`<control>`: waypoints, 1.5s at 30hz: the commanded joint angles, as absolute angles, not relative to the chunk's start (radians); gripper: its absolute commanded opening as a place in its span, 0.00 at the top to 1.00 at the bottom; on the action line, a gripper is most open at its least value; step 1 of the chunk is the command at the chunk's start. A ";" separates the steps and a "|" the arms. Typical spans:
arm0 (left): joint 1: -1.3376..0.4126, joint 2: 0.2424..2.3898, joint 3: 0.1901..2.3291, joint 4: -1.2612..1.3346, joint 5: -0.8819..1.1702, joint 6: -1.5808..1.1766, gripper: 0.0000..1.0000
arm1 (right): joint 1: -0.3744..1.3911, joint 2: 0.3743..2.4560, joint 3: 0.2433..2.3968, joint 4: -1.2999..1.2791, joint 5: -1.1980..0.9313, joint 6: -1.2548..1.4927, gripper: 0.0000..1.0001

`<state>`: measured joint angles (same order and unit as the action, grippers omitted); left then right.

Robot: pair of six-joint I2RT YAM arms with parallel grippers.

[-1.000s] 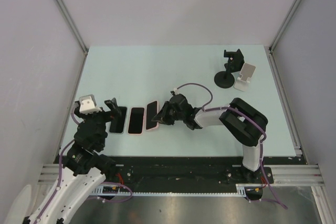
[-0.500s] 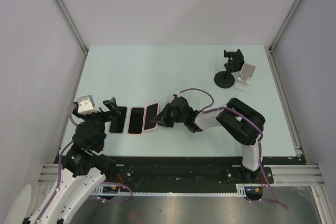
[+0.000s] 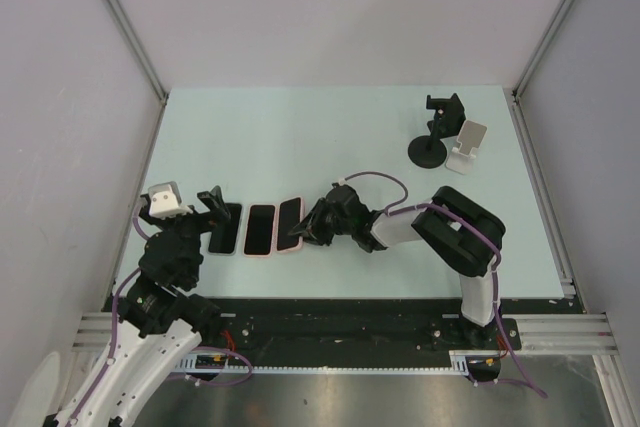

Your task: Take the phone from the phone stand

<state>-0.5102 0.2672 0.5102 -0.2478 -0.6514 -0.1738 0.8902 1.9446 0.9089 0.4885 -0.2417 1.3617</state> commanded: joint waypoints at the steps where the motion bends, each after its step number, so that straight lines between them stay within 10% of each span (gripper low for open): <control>1: -0.518 0.262 0.505 -0.213 -0.653 -0.153 0.00 | 0.887 1.954 0.896 0.364 -0.279 1.402 0.70; 15: -0.525 0.272 0.505 -0.213 -0.657 -0.150 0.00 | 0.865 1.944 0.896 0.298 -0.296 1.396 0.32; 21: -0.525 0.272 0.505 -0.212 -0.660 -0.150 0.00 | 0.833 1.893 0.897 0.190 -0.265 1.336 0.01; 45: -0.525 0.313 0.745 -0.204 -0.899 0.041 0.00 | 0.465 1.117 0.977 -0.037 0.515 0.299 0.00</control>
<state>-0.5198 0.2920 0.6273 -0.2485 -0.7845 -0.0853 0.5205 1.2427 0.9428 -0.0700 0.3096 0.5751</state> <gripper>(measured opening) 0.996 0.994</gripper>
